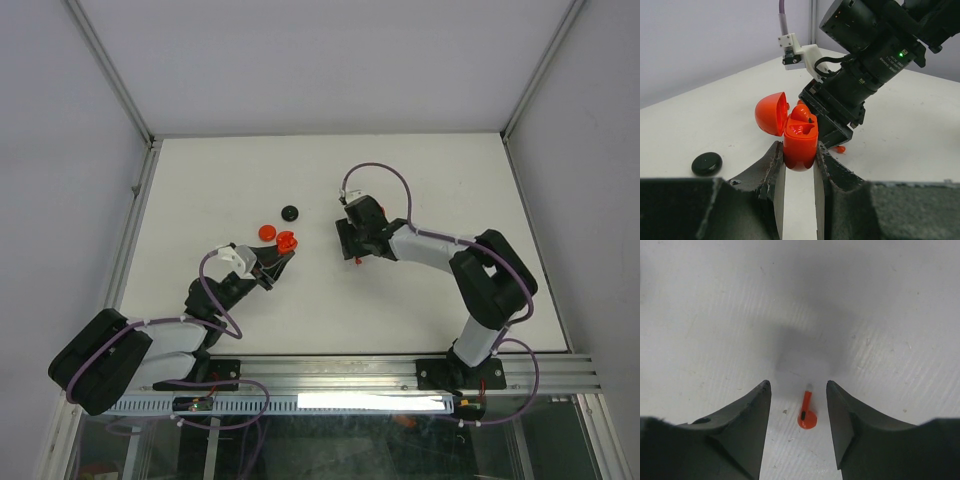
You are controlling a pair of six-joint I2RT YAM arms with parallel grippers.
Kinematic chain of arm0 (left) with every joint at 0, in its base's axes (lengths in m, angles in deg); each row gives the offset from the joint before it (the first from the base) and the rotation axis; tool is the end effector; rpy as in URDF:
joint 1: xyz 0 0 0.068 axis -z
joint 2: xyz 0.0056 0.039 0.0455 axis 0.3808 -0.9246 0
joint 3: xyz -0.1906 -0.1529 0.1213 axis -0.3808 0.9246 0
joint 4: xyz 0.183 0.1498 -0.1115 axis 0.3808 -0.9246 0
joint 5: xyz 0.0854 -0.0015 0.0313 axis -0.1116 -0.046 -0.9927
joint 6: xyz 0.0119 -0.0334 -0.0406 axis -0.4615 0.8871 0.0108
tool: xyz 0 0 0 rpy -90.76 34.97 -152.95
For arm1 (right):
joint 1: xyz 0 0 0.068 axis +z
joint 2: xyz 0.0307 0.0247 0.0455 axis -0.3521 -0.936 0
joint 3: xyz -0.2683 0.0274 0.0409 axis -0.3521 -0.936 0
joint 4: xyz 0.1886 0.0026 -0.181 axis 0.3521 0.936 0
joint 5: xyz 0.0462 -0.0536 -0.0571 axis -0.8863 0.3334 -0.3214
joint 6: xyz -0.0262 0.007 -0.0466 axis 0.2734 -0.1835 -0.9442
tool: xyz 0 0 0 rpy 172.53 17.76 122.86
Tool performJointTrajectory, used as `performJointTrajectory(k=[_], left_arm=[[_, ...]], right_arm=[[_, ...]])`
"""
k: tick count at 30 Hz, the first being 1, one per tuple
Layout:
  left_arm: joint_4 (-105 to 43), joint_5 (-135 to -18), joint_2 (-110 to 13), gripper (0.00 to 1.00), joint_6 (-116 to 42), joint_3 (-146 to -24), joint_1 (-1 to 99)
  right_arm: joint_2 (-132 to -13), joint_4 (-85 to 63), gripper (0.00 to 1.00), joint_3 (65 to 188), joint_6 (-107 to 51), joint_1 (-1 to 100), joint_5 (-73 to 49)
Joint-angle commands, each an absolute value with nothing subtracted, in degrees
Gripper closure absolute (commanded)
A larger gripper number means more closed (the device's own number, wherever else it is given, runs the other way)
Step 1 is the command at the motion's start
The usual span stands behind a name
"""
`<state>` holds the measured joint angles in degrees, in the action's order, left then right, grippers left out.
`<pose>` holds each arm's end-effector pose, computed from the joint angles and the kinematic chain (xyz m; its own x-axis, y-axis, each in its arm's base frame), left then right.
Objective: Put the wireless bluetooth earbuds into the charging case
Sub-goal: Pick up the earbud from the center of the board.
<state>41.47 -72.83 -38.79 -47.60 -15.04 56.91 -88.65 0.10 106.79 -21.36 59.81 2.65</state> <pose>0.1461 -0.1094 0.1821 0.1475 -0.1123 -0.9827 0.7244 0.6888 0.0300 0.2689 0.2137 0.1702 -0.7352 -0.3053 -0.6052 -0.4130 0.9097 0.0428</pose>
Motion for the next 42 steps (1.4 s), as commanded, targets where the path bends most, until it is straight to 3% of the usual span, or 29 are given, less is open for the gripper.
performJointTrajectory(k=[1,19,32,42], left_arm=[[42.5,-72.2,-37.7,1.0,-48.9,-14.5,57.1],[43.1,-71.9,-38.5,1.0,-48.3,-14.6,57.1],[43.2,-71.4,-38.9,1.0,-48.1,-14.7,57.1],[43.7,-71.2,-39.6,1.0,-47.9,-14.9,57.1]], right_arm=[[-89.6,-0.6,0.5,110.4,-22.2,59.8,0.6],[-91.0,7.4,0.54,112.1,-25.4,61.5,-7.9],[-92.1,15.4,0.54,114.7,-29.4,66.5,-6.1],[-84.7,14.1,0.55,115.4,-29.7,67.9,-2.1]])
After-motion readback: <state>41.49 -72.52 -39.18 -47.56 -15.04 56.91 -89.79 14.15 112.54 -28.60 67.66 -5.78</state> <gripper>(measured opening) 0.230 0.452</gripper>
